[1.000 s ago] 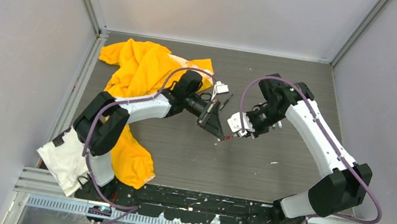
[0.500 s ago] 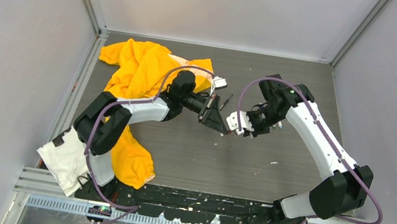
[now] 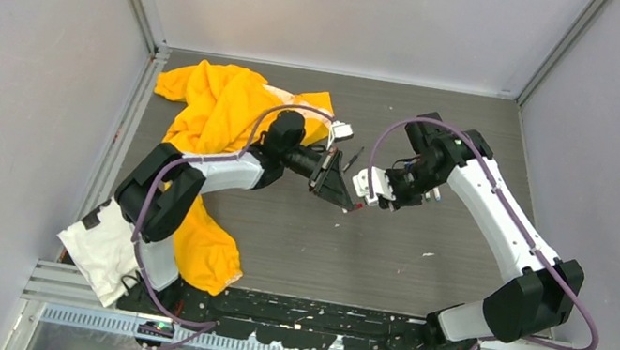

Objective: Insert the pens into the pen caps
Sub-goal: Insert the pen cap onto the pen.

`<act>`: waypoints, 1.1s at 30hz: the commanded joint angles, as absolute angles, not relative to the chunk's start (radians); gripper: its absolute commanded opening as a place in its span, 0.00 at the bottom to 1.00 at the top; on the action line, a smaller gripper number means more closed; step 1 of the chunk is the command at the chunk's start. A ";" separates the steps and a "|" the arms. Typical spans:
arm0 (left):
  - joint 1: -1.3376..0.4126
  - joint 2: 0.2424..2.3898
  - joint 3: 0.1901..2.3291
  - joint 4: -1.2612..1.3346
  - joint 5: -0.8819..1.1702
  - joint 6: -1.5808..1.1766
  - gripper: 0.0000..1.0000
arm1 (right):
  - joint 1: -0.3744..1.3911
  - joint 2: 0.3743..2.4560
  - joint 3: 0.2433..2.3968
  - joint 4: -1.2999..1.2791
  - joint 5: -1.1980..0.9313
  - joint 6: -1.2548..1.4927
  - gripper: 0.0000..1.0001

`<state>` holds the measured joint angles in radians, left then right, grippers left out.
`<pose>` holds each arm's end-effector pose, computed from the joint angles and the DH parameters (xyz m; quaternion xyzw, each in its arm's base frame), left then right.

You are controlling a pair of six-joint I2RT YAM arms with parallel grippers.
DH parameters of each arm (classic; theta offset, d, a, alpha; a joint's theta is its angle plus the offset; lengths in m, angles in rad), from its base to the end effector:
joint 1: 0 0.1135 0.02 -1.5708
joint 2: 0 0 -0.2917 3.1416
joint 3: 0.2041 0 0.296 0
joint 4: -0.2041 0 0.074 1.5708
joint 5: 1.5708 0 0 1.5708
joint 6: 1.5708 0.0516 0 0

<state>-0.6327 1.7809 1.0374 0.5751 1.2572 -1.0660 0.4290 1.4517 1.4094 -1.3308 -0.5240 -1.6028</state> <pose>0.3125 -0.2900 0.2317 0.2376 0.6851 -0.6885 0.0073 0.2628 0.1486 0.3345 -0.8304 0.4847 0.1618 0.2221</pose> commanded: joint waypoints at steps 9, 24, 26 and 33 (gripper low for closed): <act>-0.627 1.782 1.061 0.530 1.259 -1.032 0.01 | 0.459 1.434 1.459 -1.306 -0.526 -1.556 0.01; -0.626 1.786 1.070 0.532 1.262 -1.032 0.01 | 0.467 1.430 1.443 -1.308 -0.496 -1.549 0.01; -0.626 1.785 1.071 0.534 1.262 -1.031 0.01 | 0.468 1.431 1.441 -1.309 -0.499 -1.550 0.01; -0.626 1.786 1.076 0.535 1.259 -1.033 0.01 | 0.482 1.431 1.437 -1.304 -0.489 -1.549 0.01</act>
<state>-0.6327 1.7828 1.0424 0.5220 1.2572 -1.0401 0.4717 1.4517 1.4296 -1.3121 -0.4961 -1.5604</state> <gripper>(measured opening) 0.067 0.178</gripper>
